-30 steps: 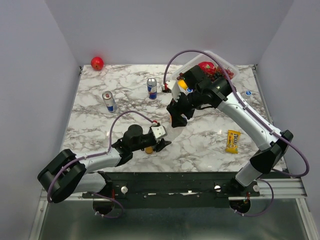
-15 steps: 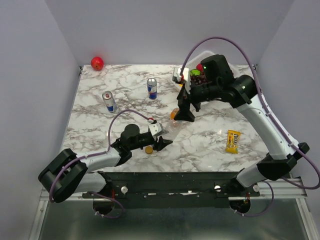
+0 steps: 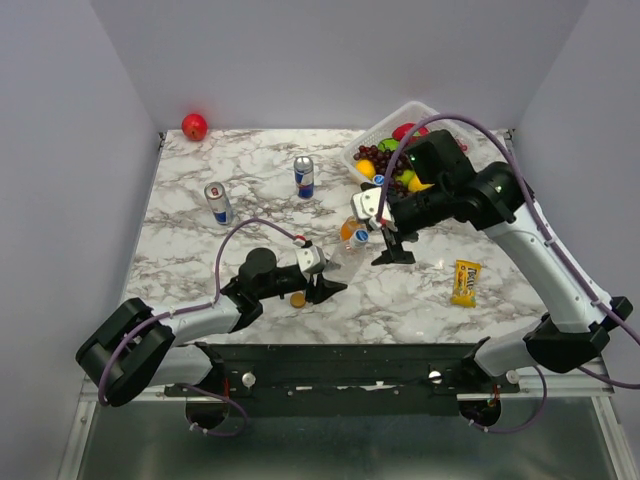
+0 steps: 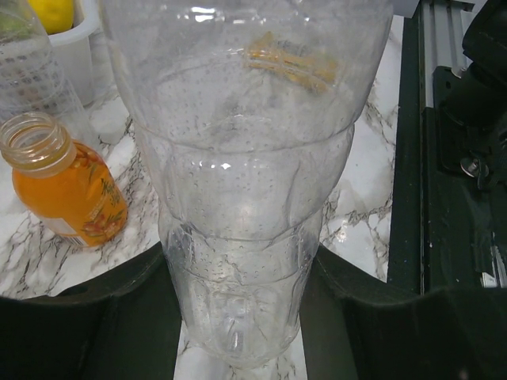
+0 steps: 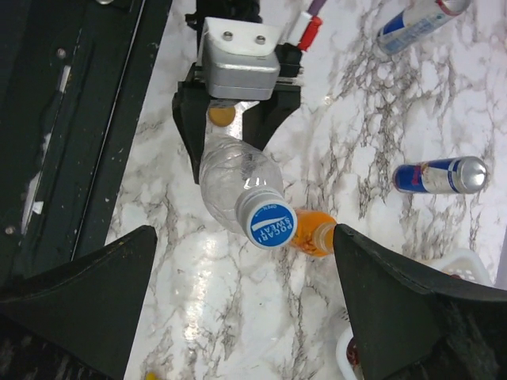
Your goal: Screw on the bottle caps
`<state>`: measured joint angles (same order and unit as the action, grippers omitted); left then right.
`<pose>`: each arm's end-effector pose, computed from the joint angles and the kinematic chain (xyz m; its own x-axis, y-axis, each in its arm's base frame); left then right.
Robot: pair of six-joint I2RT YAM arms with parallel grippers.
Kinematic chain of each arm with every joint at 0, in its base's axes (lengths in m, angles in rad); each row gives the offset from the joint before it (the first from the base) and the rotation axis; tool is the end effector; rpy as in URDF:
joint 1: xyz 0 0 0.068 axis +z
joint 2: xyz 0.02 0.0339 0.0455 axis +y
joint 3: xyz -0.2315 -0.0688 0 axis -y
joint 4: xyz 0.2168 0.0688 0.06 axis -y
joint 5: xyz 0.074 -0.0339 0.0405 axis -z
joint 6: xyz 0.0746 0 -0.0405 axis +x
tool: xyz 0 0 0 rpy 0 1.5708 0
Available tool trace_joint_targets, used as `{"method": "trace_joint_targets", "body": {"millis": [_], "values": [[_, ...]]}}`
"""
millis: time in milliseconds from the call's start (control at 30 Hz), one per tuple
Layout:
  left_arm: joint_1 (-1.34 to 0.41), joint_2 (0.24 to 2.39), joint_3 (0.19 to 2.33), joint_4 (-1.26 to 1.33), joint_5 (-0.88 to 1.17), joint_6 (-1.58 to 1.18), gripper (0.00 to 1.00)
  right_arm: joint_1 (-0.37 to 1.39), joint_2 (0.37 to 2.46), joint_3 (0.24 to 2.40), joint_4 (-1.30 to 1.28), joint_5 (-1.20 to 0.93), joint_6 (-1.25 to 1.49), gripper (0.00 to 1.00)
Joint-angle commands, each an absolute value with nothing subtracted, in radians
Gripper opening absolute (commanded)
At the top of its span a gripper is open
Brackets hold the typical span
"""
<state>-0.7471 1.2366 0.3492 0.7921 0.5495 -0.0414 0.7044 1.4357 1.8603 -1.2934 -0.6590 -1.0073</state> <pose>0.1676 -0.2083 0.1889 -0.1095 0.0533 -0.9926 0.9572 0.2748 -0.0909 0.1590 0.1951 0.3853 0.3768 -0.5569 -0.7402 -0.9263 -0.2330 -0.2962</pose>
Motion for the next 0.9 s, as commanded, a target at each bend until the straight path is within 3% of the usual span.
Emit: {"method": "trace_joint_targets", "body": {"millis": [0,867], "values": [[-0.744,1.226,0.351,0.807,0.606,-0.012,0.00,0.742,1.420,1.813,-1.321,-0.618,-1.135,0.99],[-0.710,1.230,0.371,0.831,0.611,-0.098,0.00,0.805,1.393,1.649,-1.233,-0.437,-1.166,1.00]]}}
